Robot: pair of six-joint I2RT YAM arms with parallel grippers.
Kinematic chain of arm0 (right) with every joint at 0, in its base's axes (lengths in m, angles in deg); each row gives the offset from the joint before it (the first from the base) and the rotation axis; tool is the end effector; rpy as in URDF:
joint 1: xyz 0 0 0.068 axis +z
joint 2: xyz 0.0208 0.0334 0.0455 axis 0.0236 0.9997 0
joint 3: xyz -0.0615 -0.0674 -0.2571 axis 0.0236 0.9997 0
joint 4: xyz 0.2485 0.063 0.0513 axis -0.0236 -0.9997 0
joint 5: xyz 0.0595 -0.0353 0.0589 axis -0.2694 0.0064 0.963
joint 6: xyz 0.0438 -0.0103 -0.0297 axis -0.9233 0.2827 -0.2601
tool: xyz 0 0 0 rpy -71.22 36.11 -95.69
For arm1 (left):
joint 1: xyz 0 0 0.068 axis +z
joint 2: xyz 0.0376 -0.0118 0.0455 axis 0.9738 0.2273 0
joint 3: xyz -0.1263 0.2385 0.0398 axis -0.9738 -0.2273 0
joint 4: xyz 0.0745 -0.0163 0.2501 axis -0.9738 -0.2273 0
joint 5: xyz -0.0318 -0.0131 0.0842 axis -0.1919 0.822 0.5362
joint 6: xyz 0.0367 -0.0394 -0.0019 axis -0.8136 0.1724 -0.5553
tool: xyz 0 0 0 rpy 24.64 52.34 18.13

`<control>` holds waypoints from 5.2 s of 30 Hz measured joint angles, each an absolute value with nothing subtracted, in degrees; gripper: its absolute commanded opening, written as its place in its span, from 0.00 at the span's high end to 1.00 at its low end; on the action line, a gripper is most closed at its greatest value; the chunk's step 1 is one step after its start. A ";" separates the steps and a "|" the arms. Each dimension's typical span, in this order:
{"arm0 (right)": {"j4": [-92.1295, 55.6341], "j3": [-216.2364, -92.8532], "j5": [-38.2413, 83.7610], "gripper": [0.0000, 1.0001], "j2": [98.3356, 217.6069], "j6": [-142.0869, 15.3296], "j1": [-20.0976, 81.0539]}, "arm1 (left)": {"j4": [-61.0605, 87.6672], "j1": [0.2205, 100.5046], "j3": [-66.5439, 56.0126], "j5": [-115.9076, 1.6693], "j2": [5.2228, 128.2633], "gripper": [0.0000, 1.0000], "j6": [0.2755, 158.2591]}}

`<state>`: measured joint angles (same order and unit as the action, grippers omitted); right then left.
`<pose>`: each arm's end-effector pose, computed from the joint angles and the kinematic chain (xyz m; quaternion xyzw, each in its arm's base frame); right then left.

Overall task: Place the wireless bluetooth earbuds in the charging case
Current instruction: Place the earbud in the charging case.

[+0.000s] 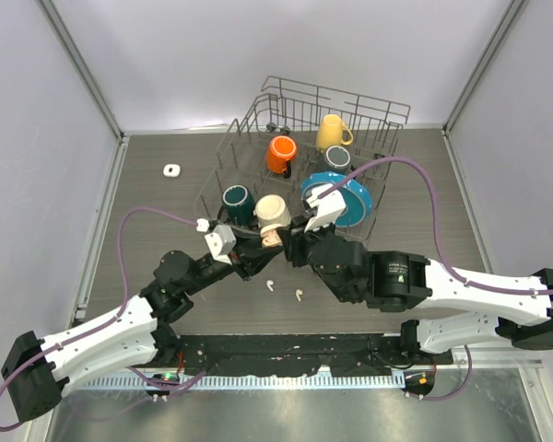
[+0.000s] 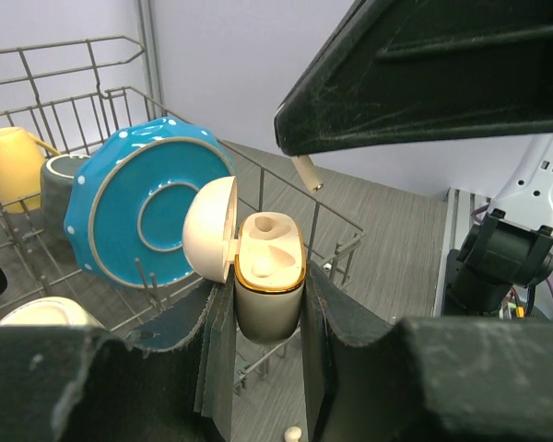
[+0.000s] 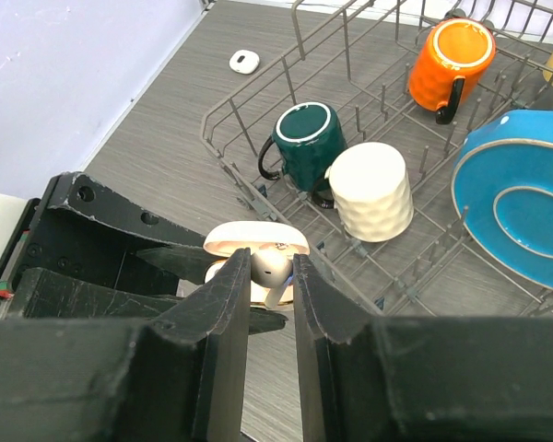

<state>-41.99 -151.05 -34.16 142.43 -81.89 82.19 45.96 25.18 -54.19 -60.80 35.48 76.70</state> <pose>0.0648 0.2324 0.4119 -0.1243 0.7641 0.2263 0.5911 0.1099 -0.1509 0.2921 0.2994 0.5415 -0.4509 0.6433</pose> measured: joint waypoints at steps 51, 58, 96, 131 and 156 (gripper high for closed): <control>-29.05 -141.52 -34.79 0.99 140.85 -73.45 82.17 | 47.27 24.85 -54.21 -60.72 35.24 1.00 81.84; -28.74 -141.02 -34.70 0.99 140.48 -73.19 81.91 | 48.21 24.74 -54.21 -60.06 36.09 1.00 82.36; -30.25 -141.17 -30.90 0.99 139.78 -73.10 81.60 | 49.59 24.50 -54.39 -55.73 37.25 1.00 82.67; -43.65 -152.03 -30.99 0.99 144.26 -72.18 81.91 | 48.45 24.77 -55.15 -61.07 33.42 1.00 79.17; -47.30 -155.60 -28.82 0.99 144.31 -72.71 81.91 | 48.08 24.77 -55.17 -60.85 32.83 1.00 77.64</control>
<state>-47.30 -155.60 -28.82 144.31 -72.71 81.91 48.08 24.77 -55.17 -60.85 32.83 77.64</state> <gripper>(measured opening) 0.274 0.314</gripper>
